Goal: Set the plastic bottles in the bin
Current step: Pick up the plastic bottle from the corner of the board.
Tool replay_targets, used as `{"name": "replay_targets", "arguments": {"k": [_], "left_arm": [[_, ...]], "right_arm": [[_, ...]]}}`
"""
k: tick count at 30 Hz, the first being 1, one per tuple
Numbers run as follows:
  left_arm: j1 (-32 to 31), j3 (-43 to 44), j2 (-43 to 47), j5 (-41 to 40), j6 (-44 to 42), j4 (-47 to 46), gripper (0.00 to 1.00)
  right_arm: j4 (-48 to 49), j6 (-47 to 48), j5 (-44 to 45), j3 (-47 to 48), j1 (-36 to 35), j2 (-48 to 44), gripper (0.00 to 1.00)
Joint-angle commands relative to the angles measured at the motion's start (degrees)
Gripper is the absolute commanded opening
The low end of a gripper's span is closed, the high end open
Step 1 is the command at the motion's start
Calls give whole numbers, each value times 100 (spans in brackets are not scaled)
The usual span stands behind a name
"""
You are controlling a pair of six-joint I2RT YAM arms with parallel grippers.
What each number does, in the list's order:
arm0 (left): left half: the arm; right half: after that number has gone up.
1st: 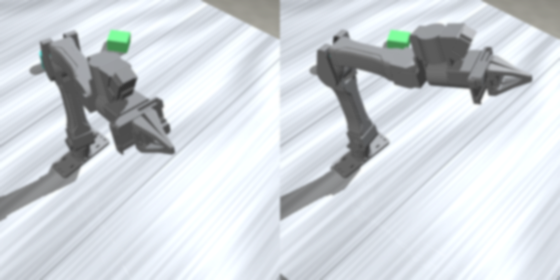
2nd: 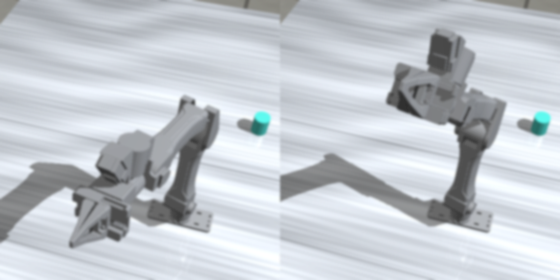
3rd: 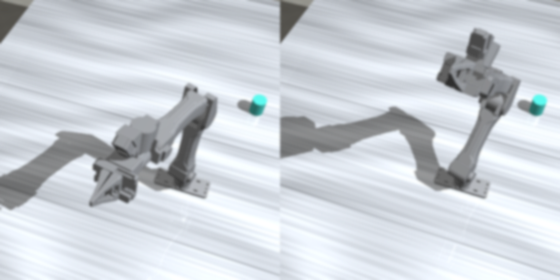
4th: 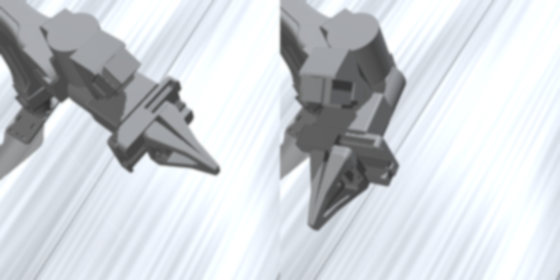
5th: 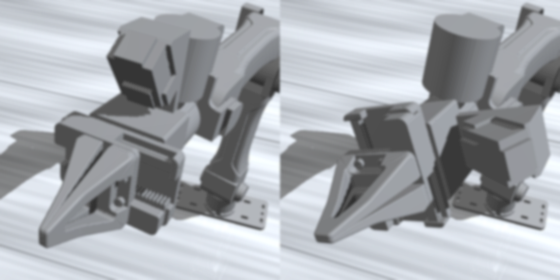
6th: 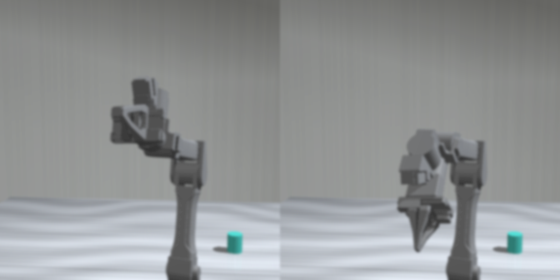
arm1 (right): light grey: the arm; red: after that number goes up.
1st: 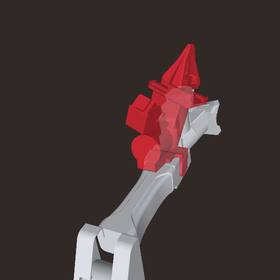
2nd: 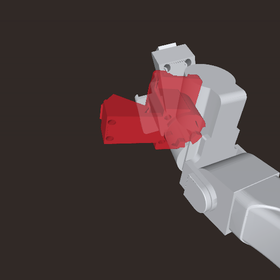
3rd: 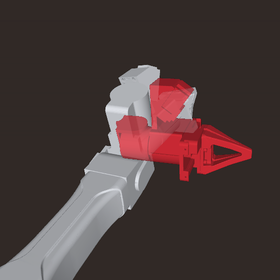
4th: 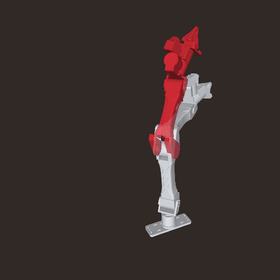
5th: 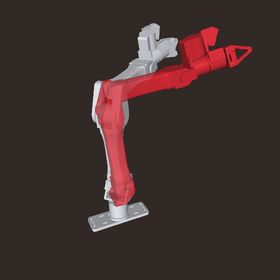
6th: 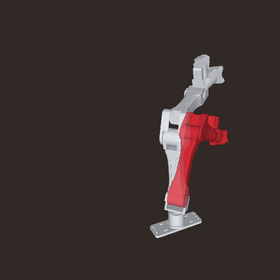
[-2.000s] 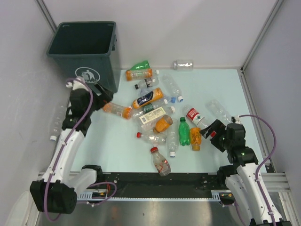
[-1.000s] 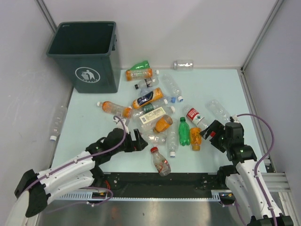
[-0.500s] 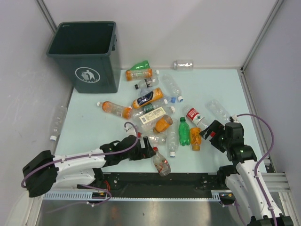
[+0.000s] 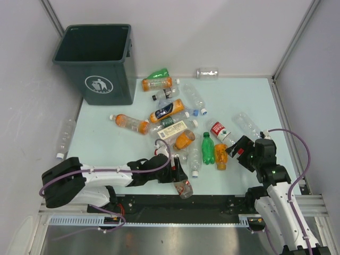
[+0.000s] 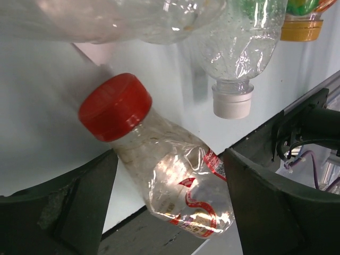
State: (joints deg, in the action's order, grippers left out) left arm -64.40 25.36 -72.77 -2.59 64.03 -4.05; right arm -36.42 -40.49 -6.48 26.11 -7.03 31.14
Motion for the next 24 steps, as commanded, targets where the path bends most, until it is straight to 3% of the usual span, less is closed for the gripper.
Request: {"name": "replay_targets", "arguments": {"k": [1, 13, 24], "left_arm": [[-134, 311, -272, 145, 39, -157, 82], [-134, 408, -255, -172, 84, 256, 66], [-169, 548, 26, -575, -110, 782, 22]], "right_arm": [[-49, -29, -2, 8, -9, -20, 100], [48, 24, 15, 8, 0, 165, 100], [83, 59, -11, 8, 8, 218, 100]]}}
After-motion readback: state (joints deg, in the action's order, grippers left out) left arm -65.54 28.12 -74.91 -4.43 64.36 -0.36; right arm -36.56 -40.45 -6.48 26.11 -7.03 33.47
